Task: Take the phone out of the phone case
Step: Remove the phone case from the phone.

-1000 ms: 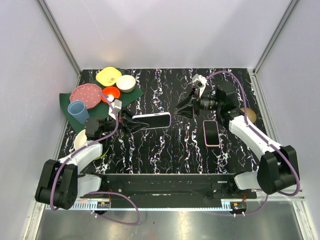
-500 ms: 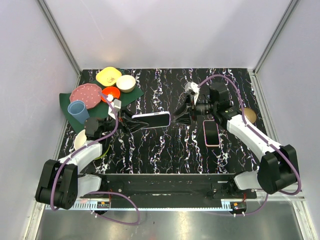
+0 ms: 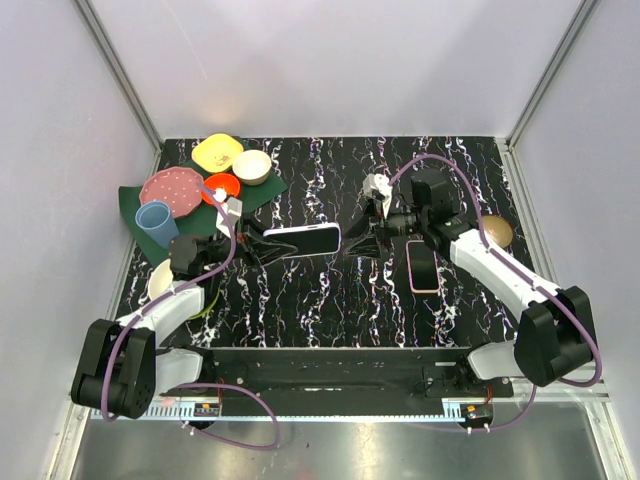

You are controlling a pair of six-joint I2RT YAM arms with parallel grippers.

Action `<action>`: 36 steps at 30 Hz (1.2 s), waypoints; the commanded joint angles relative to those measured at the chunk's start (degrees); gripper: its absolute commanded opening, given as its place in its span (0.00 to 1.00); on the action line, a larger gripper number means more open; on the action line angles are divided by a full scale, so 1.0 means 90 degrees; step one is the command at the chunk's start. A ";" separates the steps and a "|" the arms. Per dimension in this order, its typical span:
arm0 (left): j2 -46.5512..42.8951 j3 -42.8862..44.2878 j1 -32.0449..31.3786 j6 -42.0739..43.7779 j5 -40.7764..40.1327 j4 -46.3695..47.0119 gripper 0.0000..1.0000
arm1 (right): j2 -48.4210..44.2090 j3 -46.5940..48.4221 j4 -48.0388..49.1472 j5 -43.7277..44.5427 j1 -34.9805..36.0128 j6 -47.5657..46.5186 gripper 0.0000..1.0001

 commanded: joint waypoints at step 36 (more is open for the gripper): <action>0.0163 0.0299 0.0031 0.0000 -0.0306 0.1200 0.00 | -0.0101 -0.0107 0.0426 -0.0284 0.0433 -0.0257 0.36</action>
